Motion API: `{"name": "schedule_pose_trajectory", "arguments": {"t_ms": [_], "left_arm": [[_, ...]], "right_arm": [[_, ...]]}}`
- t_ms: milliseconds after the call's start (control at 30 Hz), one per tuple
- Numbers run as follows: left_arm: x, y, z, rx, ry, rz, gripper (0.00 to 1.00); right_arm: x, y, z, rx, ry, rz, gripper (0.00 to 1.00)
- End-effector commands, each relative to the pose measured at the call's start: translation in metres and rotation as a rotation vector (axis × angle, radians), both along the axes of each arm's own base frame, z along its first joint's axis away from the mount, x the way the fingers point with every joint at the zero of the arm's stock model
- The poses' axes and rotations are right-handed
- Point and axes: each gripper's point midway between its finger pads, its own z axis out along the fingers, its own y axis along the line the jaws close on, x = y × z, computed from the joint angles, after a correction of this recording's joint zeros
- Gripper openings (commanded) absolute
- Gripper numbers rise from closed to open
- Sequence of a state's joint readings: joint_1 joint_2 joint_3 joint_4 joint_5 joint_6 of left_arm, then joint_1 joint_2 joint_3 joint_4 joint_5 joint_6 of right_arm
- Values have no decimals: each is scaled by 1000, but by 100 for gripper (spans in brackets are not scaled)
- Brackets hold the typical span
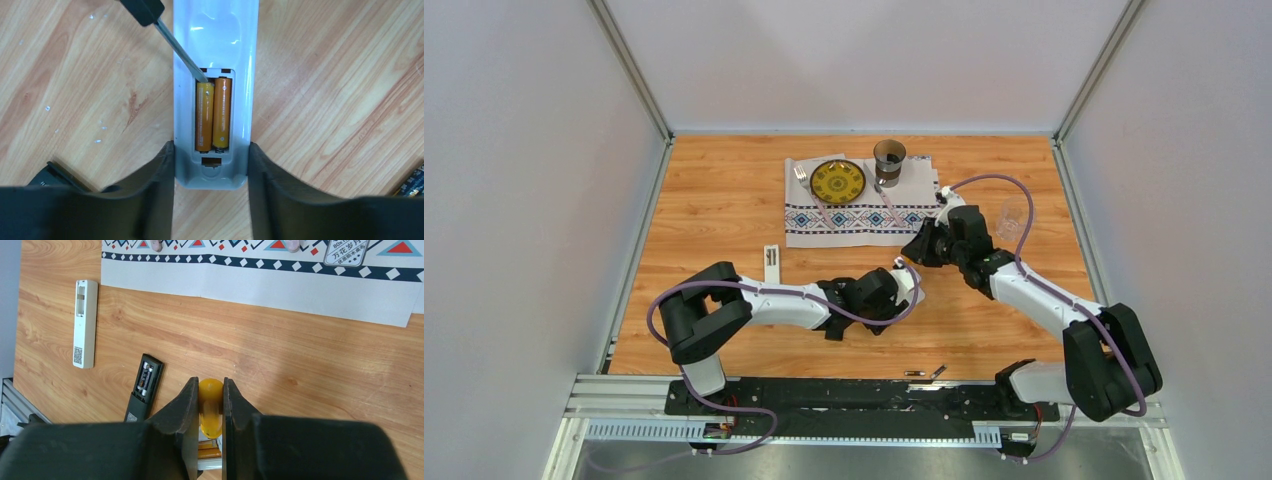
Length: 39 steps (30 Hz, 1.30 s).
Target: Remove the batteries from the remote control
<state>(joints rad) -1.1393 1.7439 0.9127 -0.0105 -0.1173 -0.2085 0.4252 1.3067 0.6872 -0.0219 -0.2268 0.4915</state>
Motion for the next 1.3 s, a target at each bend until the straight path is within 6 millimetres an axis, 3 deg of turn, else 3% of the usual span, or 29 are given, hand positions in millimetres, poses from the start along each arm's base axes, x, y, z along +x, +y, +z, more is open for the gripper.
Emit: {"name": "schedule_pose_trajectory", "arguments": {"t_ms": [0, 400, 833, 1267], "left_arm": [[-13, 5, -9, 9, 43, -28, 30], [-19, 14, -15, 12, 68, -3, 19], [-18, 17, -16, 18, 66, 11, 19], [-19, 16, -15, 9, 71, 13, 16]], "right_arm": [[16, 11, 27, 19, -106, 17, 0], [14, 7, 18, -39, -116, -3, 0], [7, 4, 16, -127, -173, -33, 0], [-10, -9, -4, -234, -190, -88, 0]]}}
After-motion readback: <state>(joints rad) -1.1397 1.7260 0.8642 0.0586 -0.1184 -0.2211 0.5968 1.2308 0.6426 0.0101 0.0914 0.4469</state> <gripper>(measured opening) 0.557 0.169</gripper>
